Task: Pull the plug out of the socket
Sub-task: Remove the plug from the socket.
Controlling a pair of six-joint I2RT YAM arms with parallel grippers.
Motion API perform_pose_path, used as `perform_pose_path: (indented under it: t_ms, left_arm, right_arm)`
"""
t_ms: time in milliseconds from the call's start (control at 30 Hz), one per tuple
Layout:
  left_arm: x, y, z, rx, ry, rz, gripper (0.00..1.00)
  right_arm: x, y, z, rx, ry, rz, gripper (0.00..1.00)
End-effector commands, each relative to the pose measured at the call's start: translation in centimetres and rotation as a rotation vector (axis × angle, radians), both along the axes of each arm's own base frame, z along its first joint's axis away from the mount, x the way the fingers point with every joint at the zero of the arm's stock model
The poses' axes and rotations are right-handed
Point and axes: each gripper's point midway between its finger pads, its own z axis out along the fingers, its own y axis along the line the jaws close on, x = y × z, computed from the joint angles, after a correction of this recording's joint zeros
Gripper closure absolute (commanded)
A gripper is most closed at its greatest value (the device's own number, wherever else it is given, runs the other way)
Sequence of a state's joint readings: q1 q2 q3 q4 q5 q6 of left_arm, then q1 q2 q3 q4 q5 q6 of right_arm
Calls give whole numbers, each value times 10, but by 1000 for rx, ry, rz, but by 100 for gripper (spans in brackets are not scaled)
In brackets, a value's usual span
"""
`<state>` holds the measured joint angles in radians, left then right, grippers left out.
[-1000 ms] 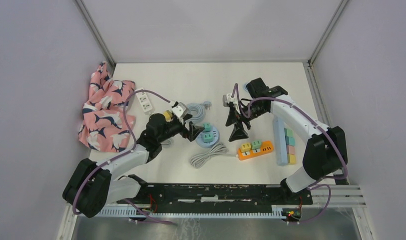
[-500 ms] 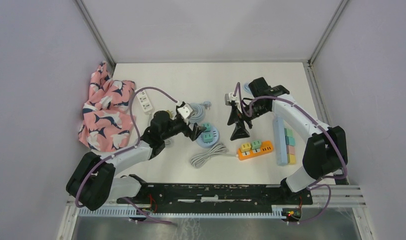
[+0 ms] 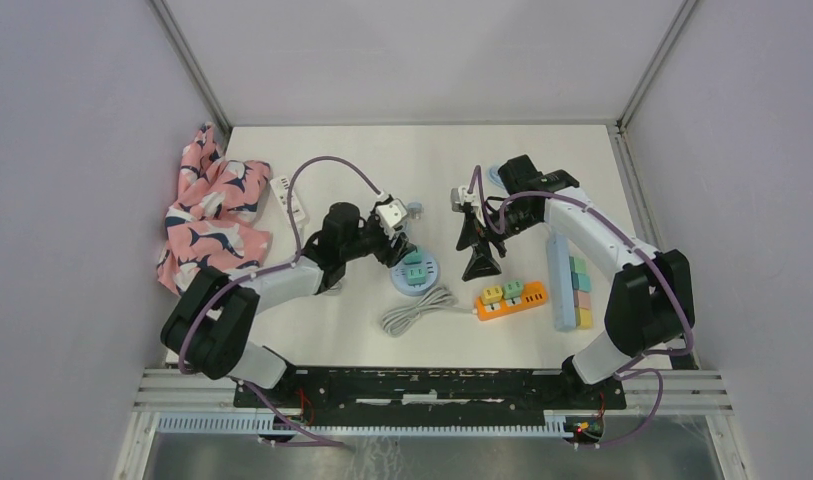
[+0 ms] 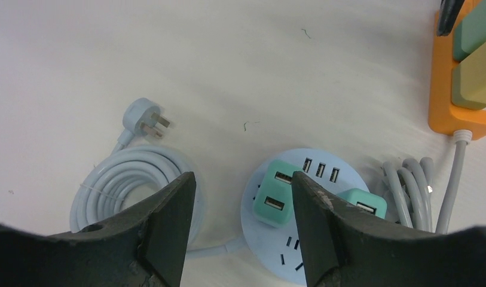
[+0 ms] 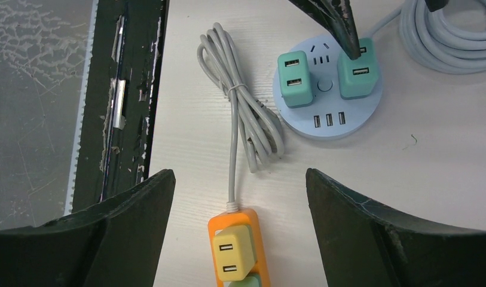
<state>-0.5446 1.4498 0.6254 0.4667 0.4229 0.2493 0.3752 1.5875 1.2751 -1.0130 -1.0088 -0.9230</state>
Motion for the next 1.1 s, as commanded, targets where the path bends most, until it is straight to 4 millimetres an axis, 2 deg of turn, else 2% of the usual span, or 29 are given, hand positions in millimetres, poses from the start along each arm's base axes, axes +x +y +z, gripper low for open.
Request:
perform_pose_path:
  t_ms: [0, 233, 400, 700, 800, 833, 933, 967, 1067]
  left_arm:
    - [3, -11, 2, 46, -18, -107, 34]
    - [-4, -11, -11, 78, 24, -139, 35]
    - [0, -8, -26, 147, 40, -149, 36]
    - [1, -14, -34, 154, 55, -179, 48]
    - [1, -18, -30, 140, 50, -183, 55]
    - [1, -18, -30, 137, 49, -184, 61]
    - [3, -16, -26, 132, 52, -155, 92]
    - [3, -16, -23, 124, 50, -141, 96]
    - [5, -11, -9, 69, 36, -70, 97]
  right_arm:
    - [3, 2, 8, 24, -23, 19, 14]
    - [2, 1, 7, 25, -19, 25, 14]
    - [2, 2, 8, 28, -17, 25, 14]
    - [1, 2, 7, 28, -12, 30, 14]
    - [1, 2, 6, 27, -9, 31, 14]
    - [1, 1, 6, 26, -8, 32, 14]
    - [1, 1, 5, 19, -12, 32, 15]
    - [1, 0, 5, 17, -16, 32, 15]
    - [2, 0, 5, 17, -19, 27, 15]
